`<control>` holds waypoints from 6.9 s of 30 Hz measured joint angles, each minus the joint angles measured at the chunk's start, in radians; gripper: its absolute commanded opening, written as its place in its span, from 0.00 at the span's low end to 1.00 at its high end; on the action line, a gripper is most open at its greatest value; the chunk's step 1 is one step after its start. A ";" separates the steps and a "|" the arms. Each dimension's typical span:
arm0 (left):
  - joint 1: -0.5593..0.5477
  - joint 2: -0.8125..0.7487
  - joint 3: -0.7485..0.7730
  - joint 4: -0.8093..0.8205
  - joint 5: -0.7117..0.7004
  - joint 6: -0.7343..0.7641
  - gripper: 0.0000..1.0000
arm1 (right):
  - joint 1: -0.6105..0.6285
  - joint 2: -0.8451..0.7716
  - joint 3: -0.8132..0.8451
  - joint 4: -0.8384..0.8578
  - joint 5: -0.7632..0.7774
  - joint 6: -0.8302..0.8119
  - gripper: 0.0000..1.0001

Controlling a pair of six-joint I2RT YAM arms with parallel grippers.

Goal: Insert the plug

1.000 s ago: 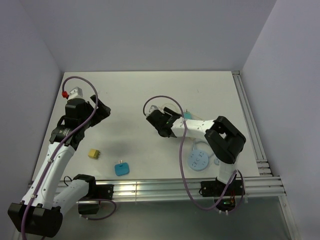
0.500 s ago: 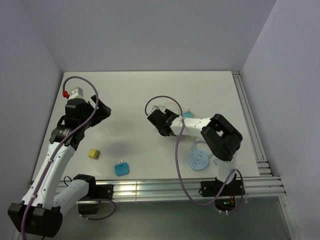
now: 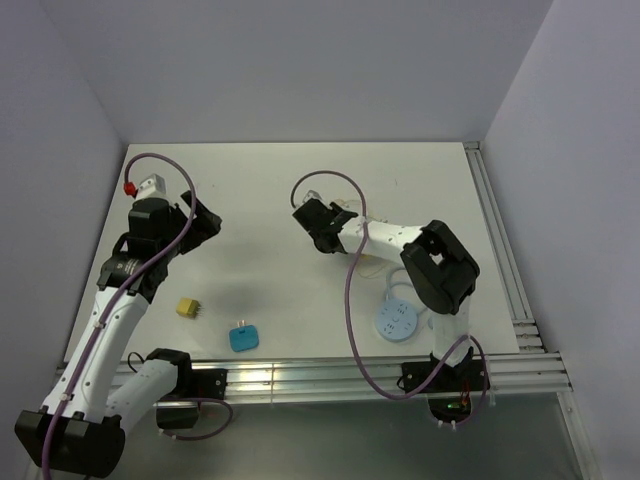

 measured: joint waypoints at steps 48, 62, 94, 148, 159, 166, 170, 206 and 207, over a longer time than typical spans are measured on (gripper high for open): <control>0.101 0.293 0.011 -0.381 -0.257 -0.325 0.98 | -0.697 0.037 -0.100 0.363 -1.584 0.927 0.35; 0.124 0.426 -0.098 -0.505 -0.210 -0.552 0.94 | -0.698 -0.042 -0.172 0.359 -1.502 0.858 0.65; 0.166 0.267 -0.106 -0.273 -0.025 -0.331 0.00 | -0.556 -0.597 -0.198 0.156 -1.342 0.758 1.00; -0.835 0.254 0.106 0.206 0.040 0.385 0.00 | -0.117 -0.581 -0.042 -0.209 -1.308 0.805 0.32; -0.853 0.256 0.109 0.203 -0.046 0.371 0.69 | -0.109 -0.595 -0.050 -0.187 -1.262 0.815 0.00; -0.843 0.217 0.076 0.229 -0.139 0.283 0.83 | -0.176 -0.751 -0.138 -0.235 -0.899 0.798 0.00; -0.844 0.230 0.051 0.282 -0.112 0.235 0.79 | -0.352 -0.903 -0.250 -0.245 -0.764 0.807 0.00; -0.999 1.000 0.132 0.669 0.380 -0.138 0.02 | -0.378 -0.858 -0.481 -0.445 -0.505 1.010 0.00; -0.999 1.009 0.137 0.675 0.384 -0.138 0.02 | -0.365 -0.843 -0.480 -0.463 -0.485 1.029 0.00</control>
